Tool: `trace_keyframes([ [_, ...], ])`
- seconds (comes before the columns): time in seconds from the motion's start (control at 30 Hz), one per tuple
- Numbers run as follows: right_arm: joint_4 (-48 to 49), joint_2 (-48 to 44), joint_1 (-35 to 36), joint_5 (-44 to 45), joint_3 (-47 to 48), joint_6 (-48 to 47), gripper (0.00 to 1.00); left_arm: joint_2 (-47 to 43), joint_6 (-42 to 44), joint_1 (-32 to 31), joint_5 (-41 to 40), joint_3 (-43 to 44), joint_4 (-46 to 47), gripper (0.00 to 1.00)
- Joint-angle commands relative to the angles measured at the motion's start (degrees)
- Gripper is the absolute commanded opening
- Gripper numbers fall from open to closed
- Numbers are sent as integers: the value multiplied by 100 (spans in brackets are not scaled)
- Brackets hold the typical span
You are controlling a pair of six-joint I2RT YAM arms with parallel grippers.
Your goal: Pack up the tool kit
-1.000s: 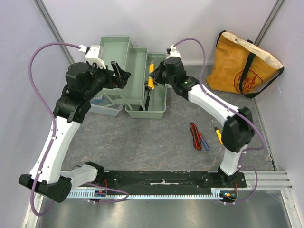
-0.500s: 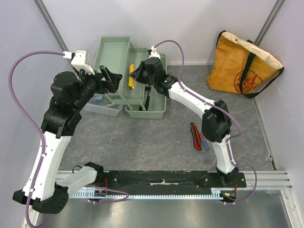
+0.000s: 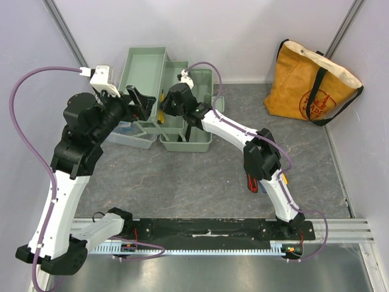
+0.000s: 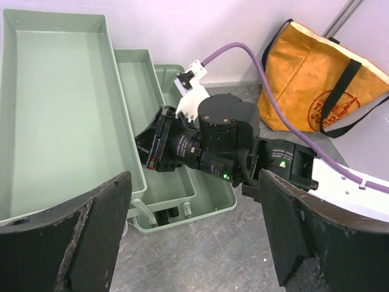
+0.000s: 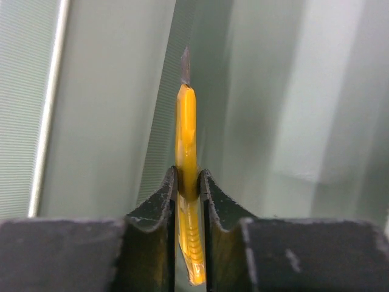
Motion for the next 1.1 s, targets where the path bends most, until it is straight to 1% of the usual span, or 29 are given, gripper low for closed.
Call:
trace_keyframes([
  [0.0,-206,60,53,172,214,61,30,-101,-66,17,132,88,8,90],
  [0.07,-276,-80,53,356,135,18,38,-109,-66,17,97,61,-27,90],
  [0.17,-513,-274,53,734,73,-166,47,-118,-58,8,88,44,-63,90],
  [0.47,-699,-915,97,1394,-147,-817,48,66,-75,8,176,149,-19,90],
  [0.63,-821,-1504,124,1605,-269,-1282,52,172,-93,17,264,158,87,90],
  [0.7,-874,-1846,124,1771,-532,-1554,55,215,-93,8,317,184,122,90],
  [0.77,-918,-2259,115,1947,-988,-1827,64,268,-93,8,369,202,148,90],
  [0.87,-953,-2952,98,2220,-1875,-2091,72,356,-84,17,431,202,175,90],
  [1.07,-1243,-4096,-166,2467,-3318,-2118,84,541,-5,8,668,158,175,90],
])
